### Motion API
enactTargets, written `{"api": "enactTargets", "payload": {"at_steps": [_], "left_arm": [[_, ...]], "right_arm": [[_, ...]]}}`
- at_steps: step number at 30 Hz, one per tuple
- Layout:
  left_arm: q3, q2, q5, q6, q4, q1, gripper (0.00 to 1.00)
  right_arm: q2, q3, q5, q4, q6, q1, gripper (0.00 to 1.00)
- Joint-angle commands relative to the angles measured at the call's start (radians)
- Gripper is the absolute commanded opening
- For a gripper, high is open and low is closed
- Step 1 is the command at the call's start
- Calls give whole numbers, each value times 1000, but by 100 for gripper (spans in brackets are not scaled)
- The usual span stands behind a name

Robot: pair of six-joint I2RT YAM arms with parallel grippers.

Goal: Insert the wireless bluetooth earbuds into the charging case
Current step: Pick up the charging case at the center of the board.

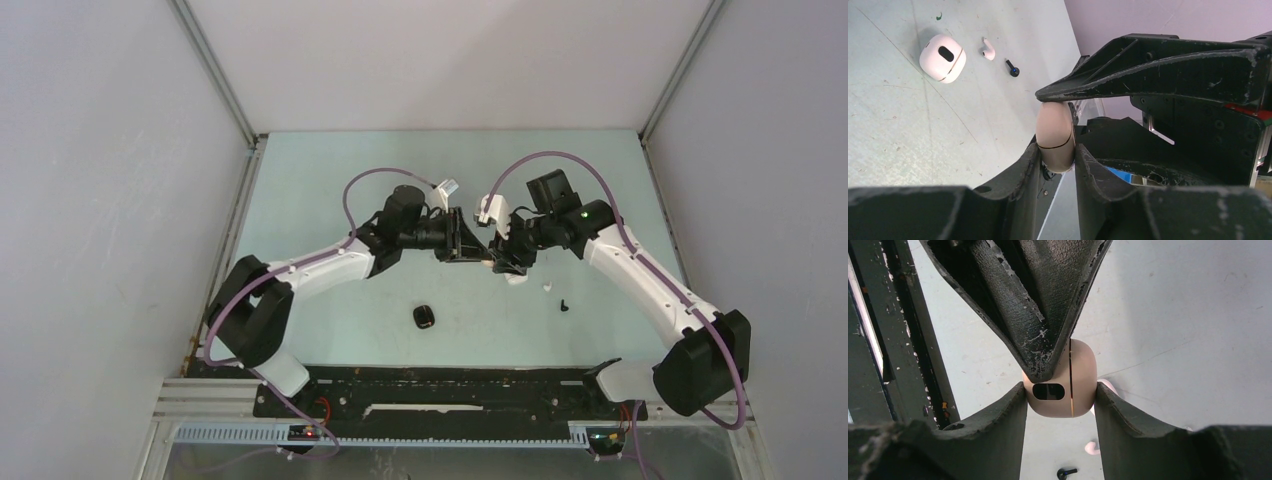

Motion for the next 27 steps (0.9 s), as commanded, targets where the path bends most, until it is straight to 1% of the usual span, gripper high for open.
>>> {"api": "enactTargets", "payload": {"at_steps": [1,3,8,9,13,14,16,19,20,21,23,27], "left_arm": [[57,23,75,-25,37,-13,33],[68,39,92,-32,41,-17,36],[80,56,108,-38,55,-26,34],[81,58,113,-40,59,-25,32],[79,56,118,-26,62,-25,17],[77,54,118,-10,63,-26,14],[61,39,103,34,68,-28,8],[17,12,55,125,67,-28,1],[5,9,41,160,54,-28,0],[-8,5,28,199,45,-30,0],[-41,-14,-5,280,38,-38,0],[-108,-89,-58,456,59,-84,0]], "right_arm": [[-16,6,-8,43,8,8,36],[-16,6,-11,45,8,9,36],[-1,5,-17,45,11,7,36],[2,6,-19,46,12,7,36],[-2,-3,-20,50,11,6,37],[-10,-9,-16,54,12,5,41],[-22,-12,-39,39,11,-5,53],[-70,-13,-197,-27,-7,-58,76],[-85,-12,-237,-53,-8,-76,80],[-99,-13,-280,-81,-17,-99,83],[-125,-12,-361,-160,-41,-146,85],[-150,-12,-449,-281,-98,-221,83]]}}
